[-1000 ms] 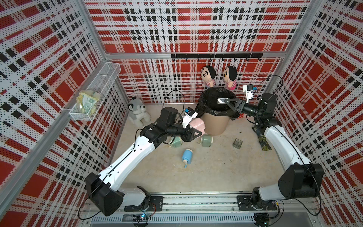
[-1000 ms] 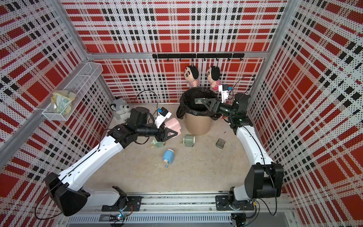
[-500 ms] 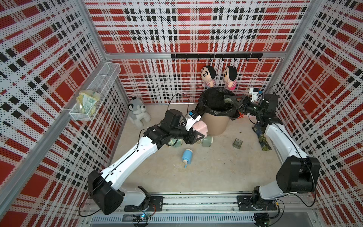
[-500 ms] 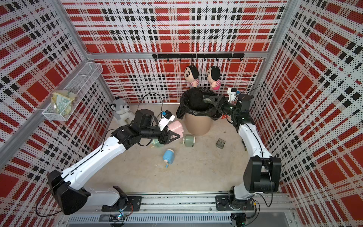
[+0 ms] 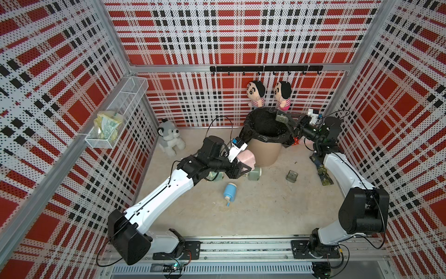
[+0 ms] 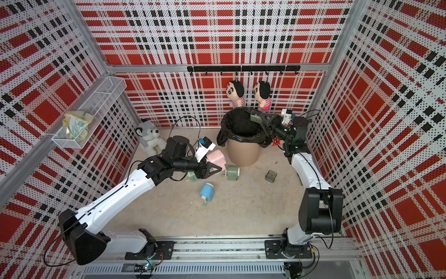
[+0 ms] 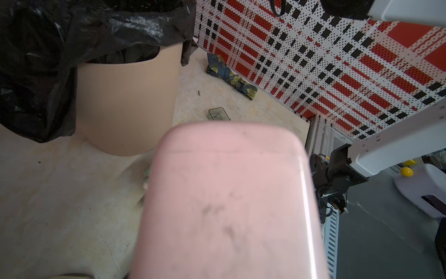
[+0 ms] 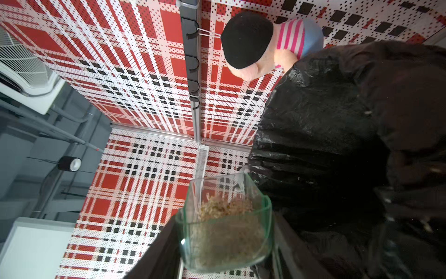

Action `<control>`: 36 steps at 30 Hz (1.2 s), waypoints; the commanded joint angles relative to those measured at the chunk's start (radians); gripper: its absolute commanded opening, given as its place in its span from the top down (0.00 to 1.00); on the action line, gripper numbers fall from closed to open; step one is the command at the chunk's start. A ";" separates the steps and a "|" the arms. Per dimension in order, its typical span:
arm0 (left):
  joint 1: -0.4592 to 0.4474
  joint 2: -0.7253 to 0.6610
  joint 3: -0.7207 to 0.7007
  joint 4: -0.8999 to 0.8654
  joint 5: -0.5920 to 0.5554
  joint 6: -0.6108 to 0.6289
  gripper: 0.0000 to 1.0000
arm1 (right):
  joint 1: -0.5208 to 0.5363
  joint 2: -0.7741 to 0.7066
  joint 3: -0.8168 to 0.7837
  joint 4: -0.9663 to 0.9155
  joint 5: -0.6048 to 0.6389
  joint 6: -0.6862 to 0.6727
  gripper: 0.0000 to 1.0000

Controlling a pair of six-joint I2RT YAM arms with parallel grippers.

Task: Take out the pencil sharpener tray and clean the shavings
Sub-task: Pour the shavings into the trash bin.

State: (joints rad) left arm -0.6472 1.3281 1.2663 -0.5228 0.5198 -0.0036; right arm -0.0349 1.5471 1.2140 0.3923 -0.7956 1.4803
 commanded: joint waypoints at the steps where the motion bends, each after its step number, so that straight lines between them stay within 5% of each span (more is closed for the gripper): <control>1: -0.005 -0.038 -0.011 0.054 0.026 -0.008 0.50 | -0.003 0.022 -0.020 0.118 0.023 0.147 0.52; 11: -0.003 -0.040 -0.015 0.071 0.040 -0.016 0.50 | 0.018 -0.002 -0.052 0.182 0.074 0.318 0.50; 23: 0.000 -0.067 -0.031 0.075 0.040 -0.019 0.50 | 0.069 -0.011 0.002 0.082 0.117 0.305 0.49; 36: 0.024 -0.071 -0.020 0.085 0.071 -0.030 0.49 | 0.123 -0.078 -0.121 0.124 0.257 0.462 0.50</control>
State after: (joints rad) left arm -0.6289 1.2755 1.2274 -0.4820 0.5659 -0.0261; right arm 0.0685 1.5063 1.0725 0.5259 -0.5945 1.9045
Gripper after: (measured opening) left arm 0.585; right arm 0.563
